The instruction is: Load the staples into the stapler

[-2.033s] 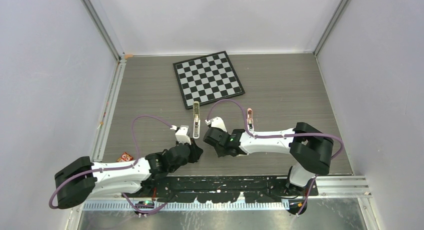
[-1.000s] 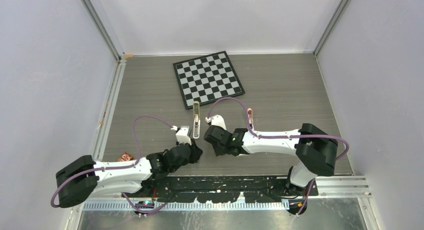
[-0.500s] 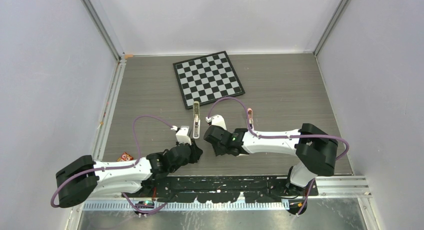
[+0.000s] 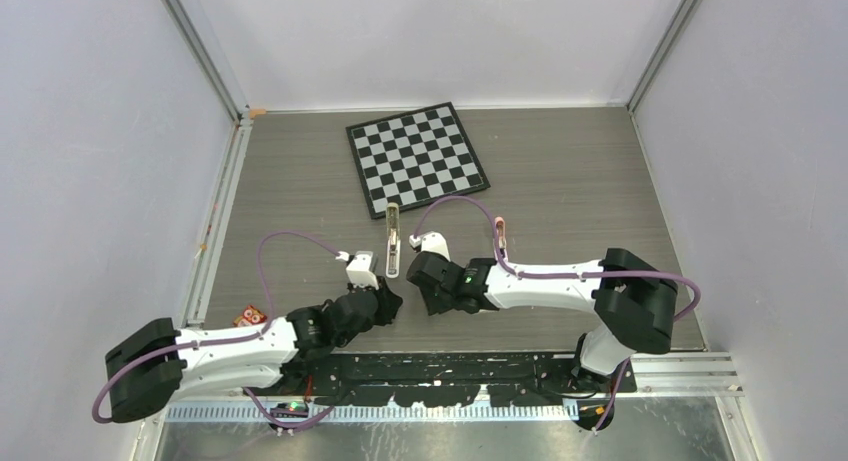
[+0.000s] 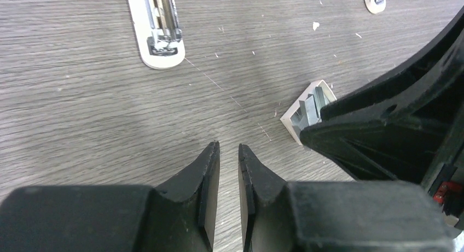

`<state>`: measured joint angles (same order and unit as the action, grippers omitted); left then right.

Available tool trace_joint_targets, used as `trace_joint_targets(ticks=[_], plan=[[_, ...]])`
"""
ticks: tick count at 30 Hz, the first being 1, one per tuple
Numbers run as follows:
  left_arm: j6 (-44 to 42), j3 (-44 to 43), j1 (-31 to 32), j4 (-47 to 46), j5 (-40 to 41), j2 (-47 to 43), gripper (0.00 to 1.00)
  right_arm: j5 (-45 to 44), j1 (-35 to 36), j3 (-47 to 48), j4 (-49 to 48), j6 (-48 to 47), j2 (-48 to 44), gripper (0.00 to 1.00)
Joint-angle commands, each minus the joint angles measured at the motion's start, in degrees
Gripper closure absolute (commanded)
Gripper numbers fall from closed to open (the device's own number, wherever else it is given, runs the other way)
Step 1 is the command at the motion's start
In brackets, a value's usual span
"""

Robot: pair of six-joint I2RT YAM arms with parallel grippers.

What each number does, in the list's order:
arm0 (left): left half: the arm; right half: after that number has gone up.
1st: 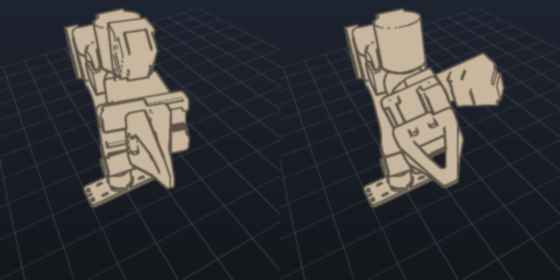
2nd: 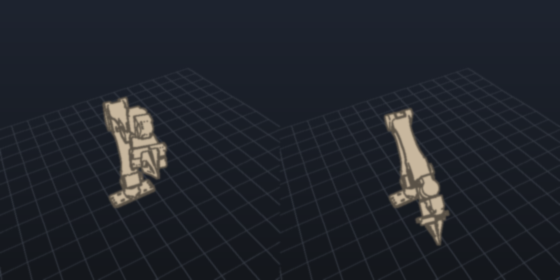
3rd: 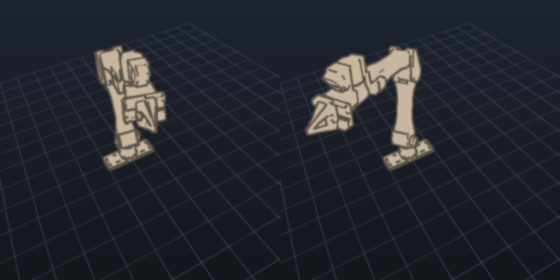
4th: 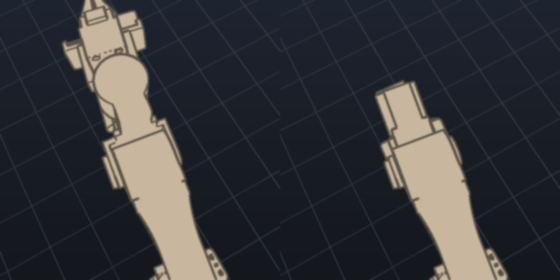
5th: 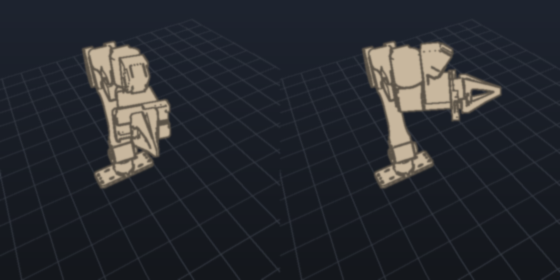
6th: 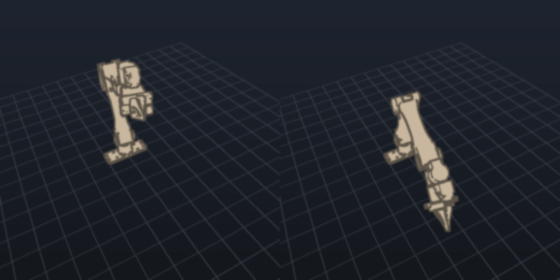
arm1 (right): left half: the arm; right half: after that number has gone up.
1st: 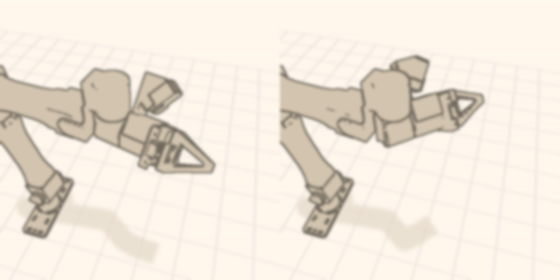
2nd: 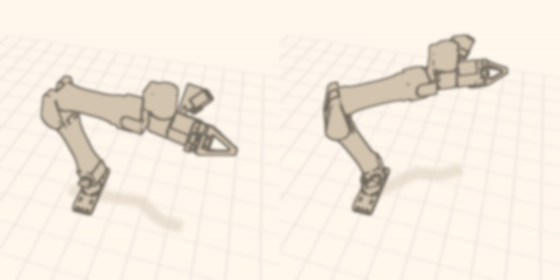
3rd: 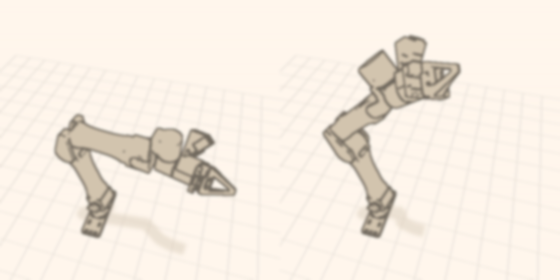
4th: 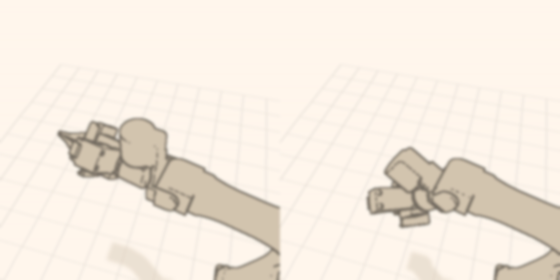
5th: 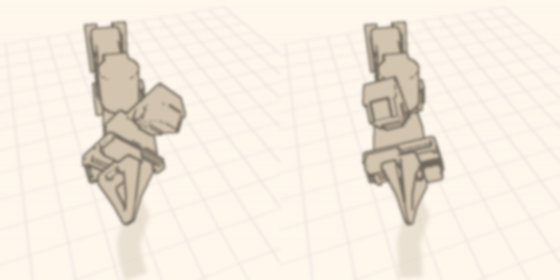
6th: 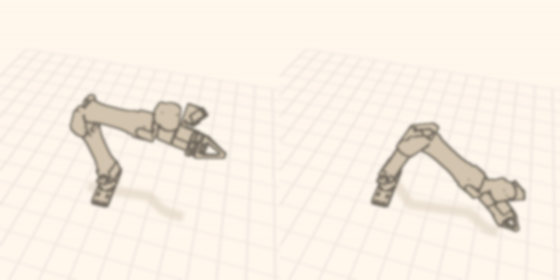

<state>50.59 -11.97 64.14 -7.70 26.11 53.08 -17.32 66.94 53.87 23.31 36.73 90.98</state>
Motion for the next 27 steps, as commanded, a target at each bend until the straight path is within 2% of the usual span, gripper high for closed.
trace_joint_targets(ticks=[1, 8, 15, 19, 27], plan=[[-0.1, -0.5, 0.2, 6.0, 6.5, -4.8, 0.79, 1.3, 1.4, 1.1, -2.5, 1.3, -1.9, 0.63], [1.4, -3.6, -0.7, 24.3, 15.0, -20.2, 0.73, 1.5, 4.4, 3.7, -3.3, 1.8, 1.6, 0.63], [1.2, -3.8, -1.6, 32.6, 16.9, -33.8, 0.70, 0.6, 6.5, 7.3, -2.0, 1.9, 7.1, 0.63], [1.8, -3.7, -1.6, 34.4, 16.6, -35.9, 0.70, 0.0, 7.5, 8.9, -1.3, 1.7, 9.8, 0.63], [1.6, -4.1, -1.6, 32.7, 16.1, -32.8, 0.70, -1.0, 9.2, 11.6, 0.6, 0.9, 13.1, 0.61]])
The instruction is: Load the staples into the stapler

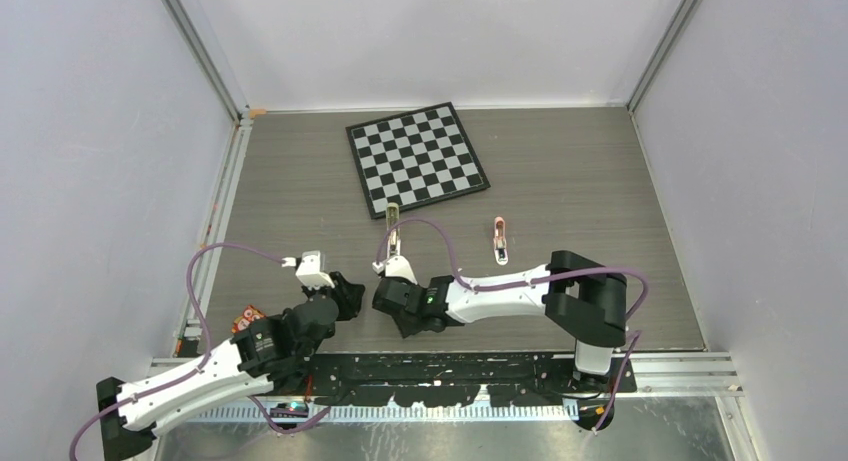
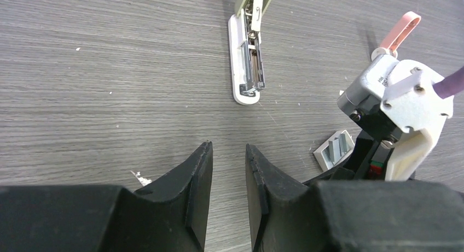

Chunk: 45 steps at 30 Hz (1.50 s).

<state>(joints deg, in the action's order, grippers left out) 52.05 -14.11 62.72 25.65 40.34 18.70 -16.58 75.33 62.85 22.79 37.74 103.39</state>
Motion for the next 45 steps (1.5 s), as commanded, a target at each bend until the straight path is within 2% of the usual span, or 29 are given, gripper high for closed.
trace_joint_targets(ticks=[1, 10, 25, 35, 45], plan=[[0.0, -2.1, -0.1, -0.9, 1.8, 2.0, 0.70, -1.7, 1.0, 2.8, 1.2, -0.1, 0.7, 0.61], [-0.2, -1.6, -0.1, -2.1, 1.2, 3.5, 0.69, -3.8, 1.2, 2.9, 2.1, -0.2, -0.9, 0.60], [0.2, -0.5, -0.1, -3.2, 0.0, 3.8, 0.69, -8.7, 1.0, 0.5, 2.1, 1.5, -4.6, 0.67], [-3.0, 0.0, -0.1, -8.3, -3.9, 6.6, 0.68, -7.5, -1.6, -4.8, -0.7, 3.8, -8.5, 0.70], [-3.1, -0.8, -0.1, -10.0, -5.3, 11.0, 0.68, -1.1, -2.0, -5.6, -6.0, 2.2, -9.9, 0.69]])
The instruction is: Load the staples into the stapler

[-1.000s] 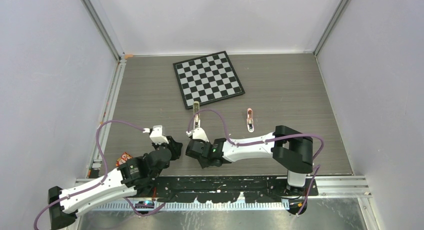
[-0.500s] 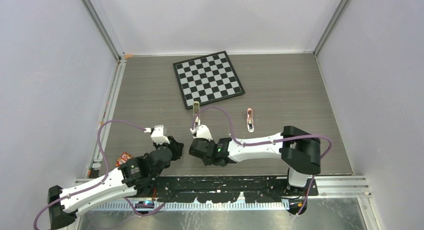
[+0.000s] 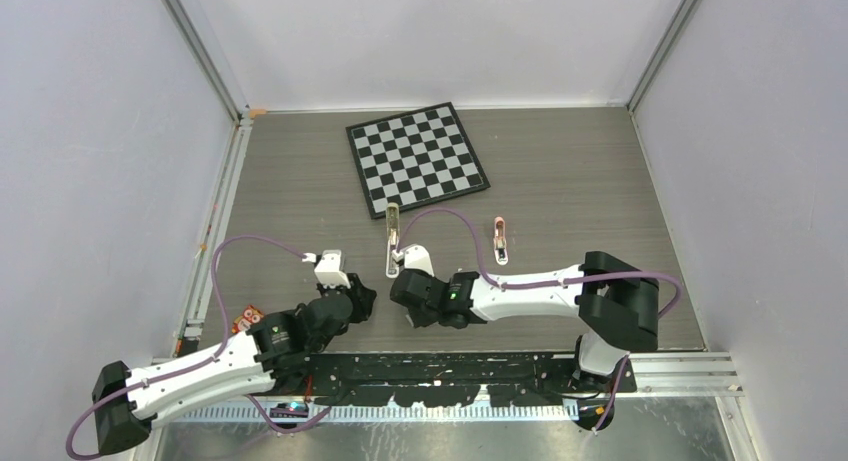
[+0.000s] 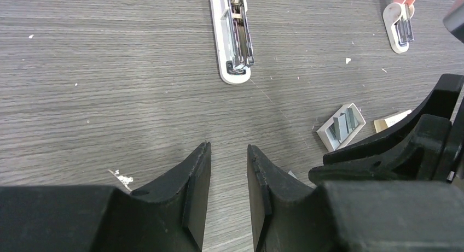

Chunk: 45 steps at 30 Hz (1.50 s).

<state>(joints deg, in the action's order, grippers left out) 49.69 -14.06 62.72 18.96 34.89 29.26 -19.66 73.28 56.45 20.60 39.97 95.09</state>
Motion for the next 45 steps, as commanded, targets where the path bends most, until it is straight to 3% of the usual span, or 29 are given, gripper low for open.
trace_joint_targets(ticks=[1, 45], plan=[[-0.7, -0.9, -0.1, -3.3, 0.2, 0.4, 0.68, 2.3, 0.1, 0.9, -4.1, -0.1, -1.5, 0.69], [-0.6, -0.4, -0.1, -3.3, 1.2, -0.4, 0.67, 5.2, -1.4, -0.5, -5.7, 1.1, 2.0, 0.73]])
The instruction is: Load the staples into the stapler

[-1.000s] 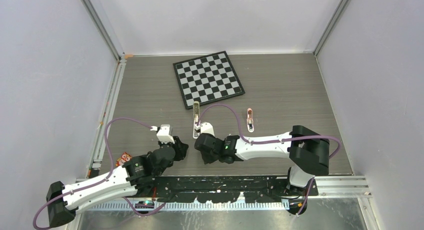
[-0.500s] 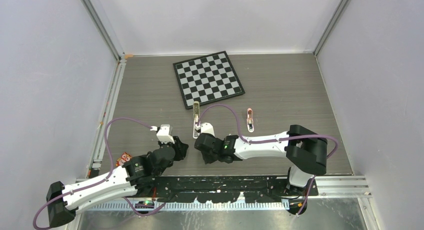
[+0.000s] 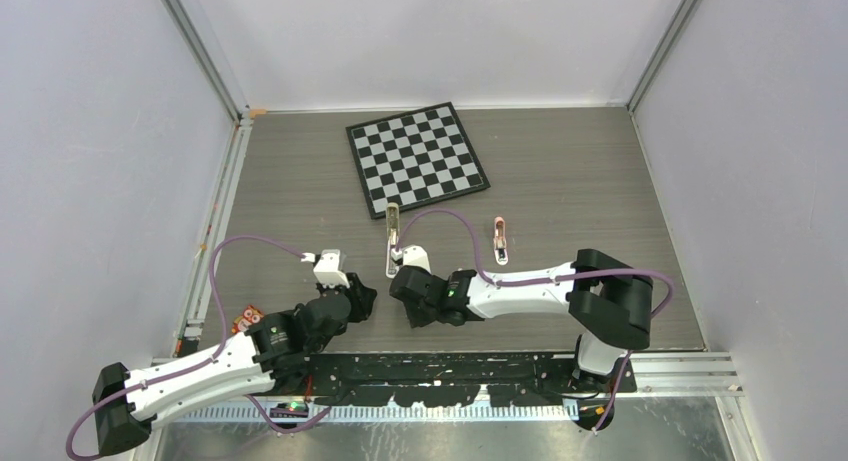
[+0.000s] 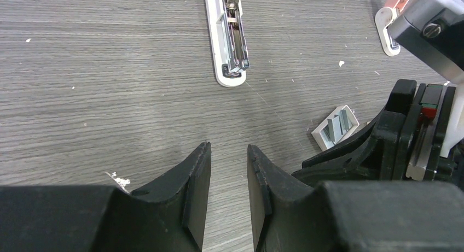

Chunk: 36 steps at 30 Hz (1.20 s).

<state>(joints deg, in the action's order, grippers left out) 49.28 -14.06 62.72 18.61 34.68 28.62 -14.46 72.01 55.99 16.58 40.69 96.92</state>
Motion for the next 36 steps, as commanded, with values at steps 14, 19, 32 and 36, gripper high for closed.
trace_joint_targets(ticks=[14, 19, 32, 36], plan=[[-0.4, -0.4, -0.1, -3.4, 1.5, 0.9, 0.67, -0.6, -1.1, -1.3, -1.3, 0.7, -0.5, 0.74], [-0.4, -0.4, -0.1, -3.8, 1.5, 1.4, 0.68, -0.9, -1.6, -2.4, -1.5, 1.1, -1.3, 0.74], [-2.3, -0.6, -0.1, -5.4, 0.2, 3.0, 0.68, -1.2, -2.8, -4.5, -1.8, 1.3, -4.1, 0.74], [-6.3, -1.7, -0.2, -6.7, -2.4, 4.8, 0.62, -1.0, -3.1, -3.6, -0.9, 0.1, -6.8, 0.74]])
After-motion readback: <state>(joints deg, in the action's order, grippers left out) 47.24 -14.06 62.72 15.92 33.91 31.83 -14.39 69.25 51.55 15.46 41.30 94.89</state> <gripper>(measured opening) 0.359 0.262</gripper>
